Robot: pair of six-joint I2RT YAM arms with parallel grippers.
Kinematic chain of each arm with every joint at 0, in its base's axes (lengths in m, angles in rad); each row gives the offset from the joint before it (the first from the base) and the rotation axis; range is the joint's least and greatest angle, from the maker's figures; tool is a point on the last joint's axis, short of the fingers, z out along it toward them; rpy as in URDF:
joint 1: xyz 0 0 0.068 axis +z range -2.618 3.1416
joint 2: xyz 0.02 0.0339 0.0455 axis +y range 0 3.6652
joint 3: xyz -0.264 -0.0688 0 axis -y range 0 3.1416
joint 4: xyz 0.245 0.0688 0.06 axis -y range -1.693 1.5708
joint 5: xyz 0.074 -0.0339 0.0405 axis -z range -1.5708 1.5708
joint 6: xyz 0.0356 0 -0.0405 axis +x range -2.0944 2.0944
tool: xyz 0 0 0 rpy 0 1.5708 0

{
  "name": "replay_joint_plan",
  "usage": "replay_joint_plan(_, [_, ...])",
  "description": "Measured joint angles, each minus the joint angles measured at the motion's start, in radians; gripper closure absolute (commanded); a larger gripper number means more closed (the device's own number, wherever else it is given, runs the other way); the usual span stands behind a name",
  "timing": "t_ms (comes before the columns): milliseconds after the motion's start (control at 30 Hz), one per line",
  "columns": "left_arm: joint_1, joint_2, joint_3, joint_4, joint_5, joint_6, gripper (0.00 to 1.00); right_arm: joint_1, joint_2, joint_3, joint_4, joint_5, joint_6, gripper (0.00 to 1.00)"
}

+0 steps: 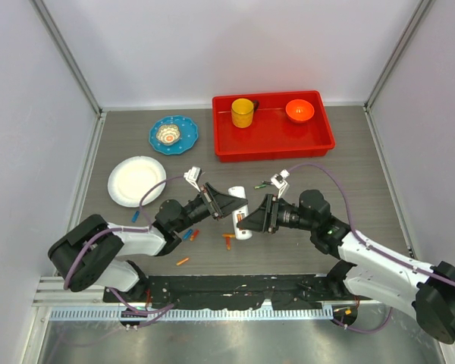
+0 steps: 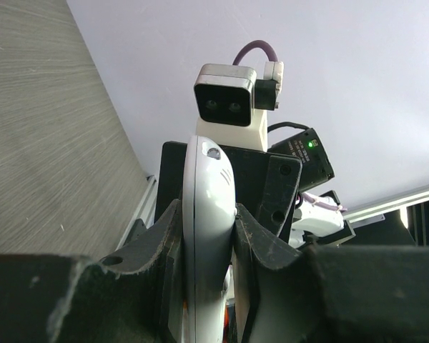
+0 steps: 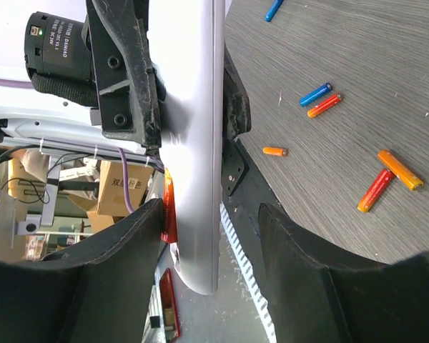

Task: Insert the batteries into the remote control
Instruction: Load the battery into the remote control.

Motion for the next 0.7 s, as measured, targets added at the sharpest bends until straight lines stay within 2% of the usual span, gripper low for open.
replay_joint_plan(267, [0.0, -0.003, 0.0, -0.005, 0.0, 0.001, 1.0, 0.0, 0.024, 0.0, 0.025, -0.01, 0.016, 0.43])
replay_joint_plan(700, [-0.015, -0.003, 0.008, -0.024, -0.009, 0.008, 1.0, 0.0, 0.055, 0.001, 0.07, -0.037, 0.043, 0.53])
